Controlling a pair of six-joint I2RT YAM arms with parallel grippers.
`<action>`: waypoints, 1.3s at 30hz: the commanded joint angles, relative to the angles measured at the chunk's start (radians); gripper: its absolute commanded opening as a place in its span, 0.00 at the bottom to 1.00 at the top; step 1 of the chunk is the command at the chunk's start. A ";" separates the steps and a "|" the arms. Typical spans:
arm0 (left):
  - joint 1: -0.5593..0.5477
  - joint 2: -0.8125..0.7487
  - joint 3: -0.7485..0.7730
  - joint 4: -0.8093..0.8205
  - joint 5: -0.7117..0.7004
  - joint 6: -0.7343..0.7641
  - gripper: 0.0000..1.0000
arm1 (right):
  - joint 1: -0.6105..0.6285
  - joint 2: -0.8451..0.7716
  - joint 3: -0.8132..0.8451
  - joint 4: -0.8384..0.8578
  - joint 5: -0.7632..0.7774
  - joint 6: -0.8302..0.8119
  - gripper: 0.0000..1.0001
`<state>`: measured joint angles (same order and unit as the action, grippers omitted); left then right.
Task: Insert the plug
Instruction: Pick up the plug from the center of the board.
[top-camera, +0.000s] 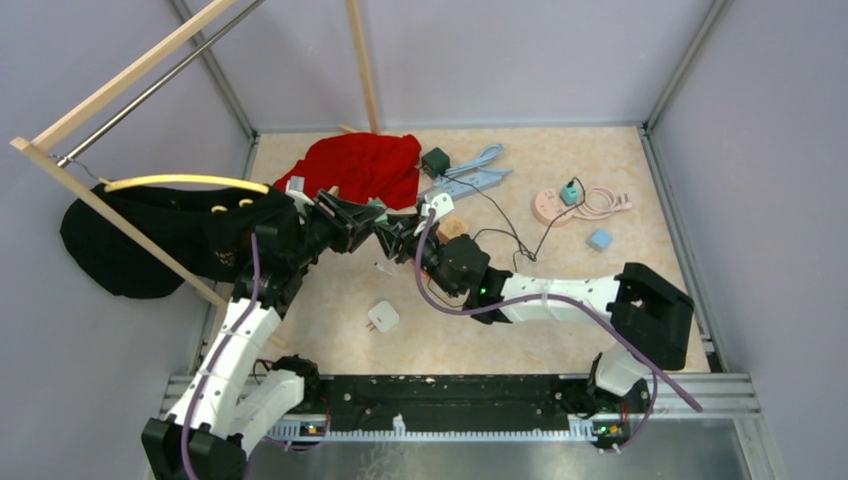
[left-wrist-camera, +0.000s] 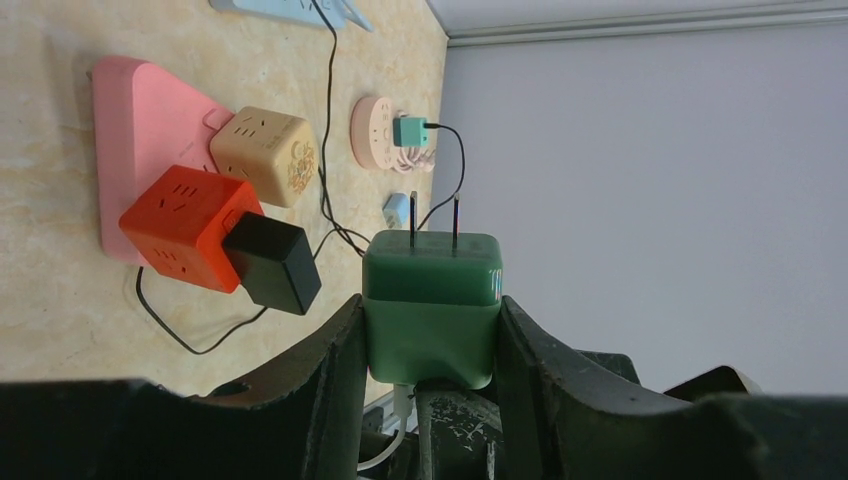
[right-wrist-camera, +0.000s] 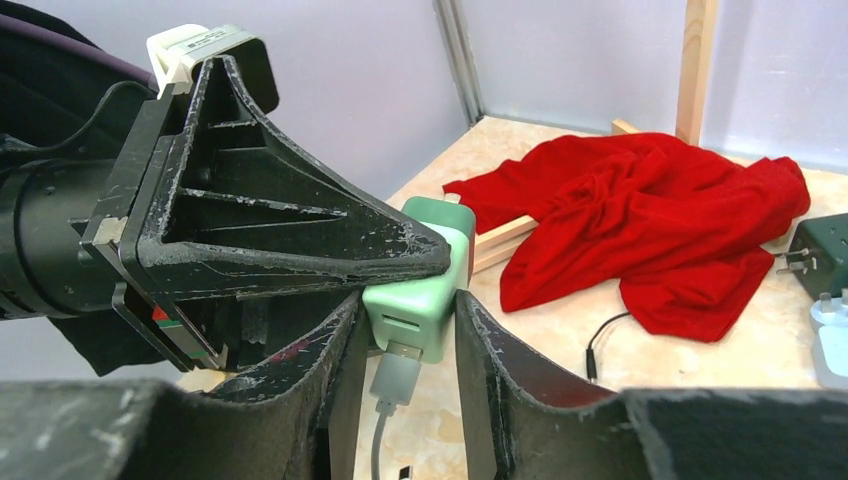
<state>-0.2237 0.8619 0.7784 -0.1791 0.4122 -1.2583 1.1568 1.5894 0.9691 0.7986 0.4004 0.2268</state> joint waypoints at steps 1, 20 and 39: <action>-0.001 -0.032 0.032 0.053 0.039 -0.042 0.08 | 0.012 0.023 0.065 0.028 0.004 -0.005 0.38; -0.008 -0.065 0.002 0.089 0.019 -0.032 0.59 | 0.016 0.027 0.076 0.091 0.050 -0.055 0.00; -0.008 0.023 0.129 0.131 0.153 0.524 0.98 | -0.386 -0.394 0.310 -1.101 -0.246 -0.164 0.00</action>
<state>-0.2356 0.8608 0.8352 -0.1299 0.5377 -0.9863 0.8932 1.2854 1.1580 0.0727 0.2523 0.1204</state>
